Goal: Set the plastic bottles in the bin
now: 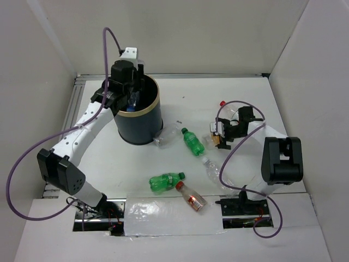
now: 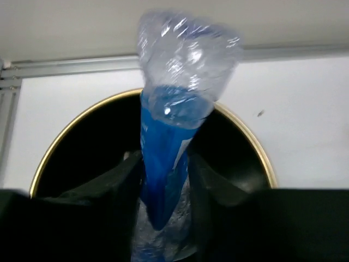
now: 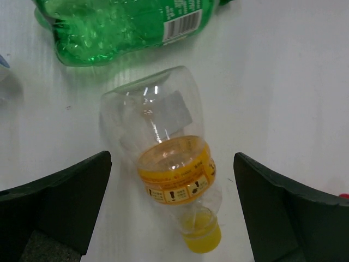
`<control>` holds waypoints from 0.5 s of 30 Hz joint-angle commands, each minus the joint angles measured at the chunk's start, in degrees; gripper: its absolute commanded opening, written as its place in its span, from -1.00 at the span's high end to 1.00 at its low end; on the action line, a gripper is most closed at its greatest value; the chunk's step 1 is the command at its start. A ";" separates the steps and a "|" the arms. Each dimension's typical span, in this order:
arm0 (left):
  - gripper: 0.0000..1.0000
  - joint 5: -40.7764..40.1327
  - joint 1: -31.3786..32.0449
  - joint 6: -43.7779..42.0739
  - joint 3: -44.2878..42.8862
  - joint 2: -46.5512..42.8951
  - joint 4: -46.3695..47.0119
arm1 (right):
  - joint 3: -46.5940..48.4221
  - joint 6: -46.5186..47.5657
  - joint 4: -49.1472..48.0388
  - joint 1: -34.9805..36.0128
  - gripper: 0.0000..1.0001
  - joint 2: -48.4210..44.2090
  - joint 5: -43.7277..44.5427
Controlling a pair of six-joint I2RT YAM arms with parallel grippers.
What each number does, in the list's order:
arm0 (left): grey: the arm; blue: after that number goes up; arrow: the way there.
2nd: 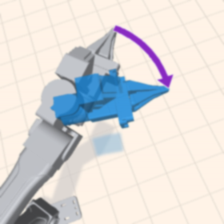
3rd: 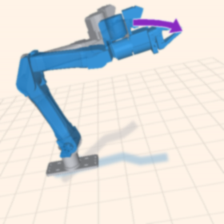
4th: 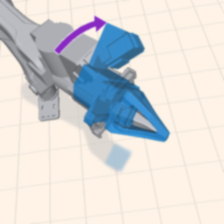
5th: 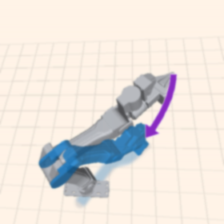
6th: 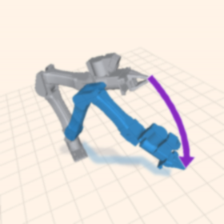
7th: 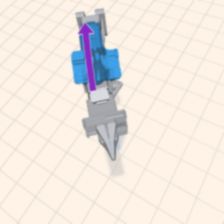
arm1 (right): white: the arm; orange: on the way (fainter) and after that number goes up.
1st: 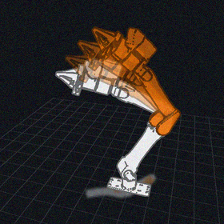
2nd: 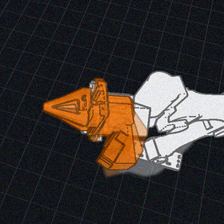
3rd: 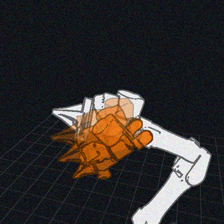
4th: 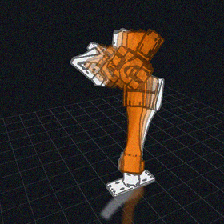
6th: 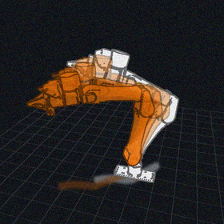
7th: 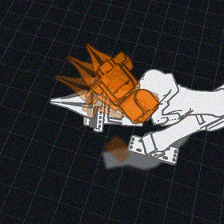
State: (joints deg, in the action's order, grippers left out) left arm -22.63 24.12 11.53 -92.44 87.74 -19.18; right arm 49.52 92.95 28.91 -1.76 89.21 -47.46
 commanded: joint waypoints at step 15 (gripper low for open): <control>-0.87 25.06 15.33 -2.92 21.89 -23.74 -6.48 | 11.28 13.23 17.92 1.41 0.47 6.16 2.04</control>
State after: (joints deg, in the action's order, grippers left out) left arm -11.38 36.84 10.72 -78.61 68.88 -23.27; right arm 54.96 104.95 37.50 1.02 96.09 -42.00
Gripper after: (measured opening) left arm 0.945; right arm 0.579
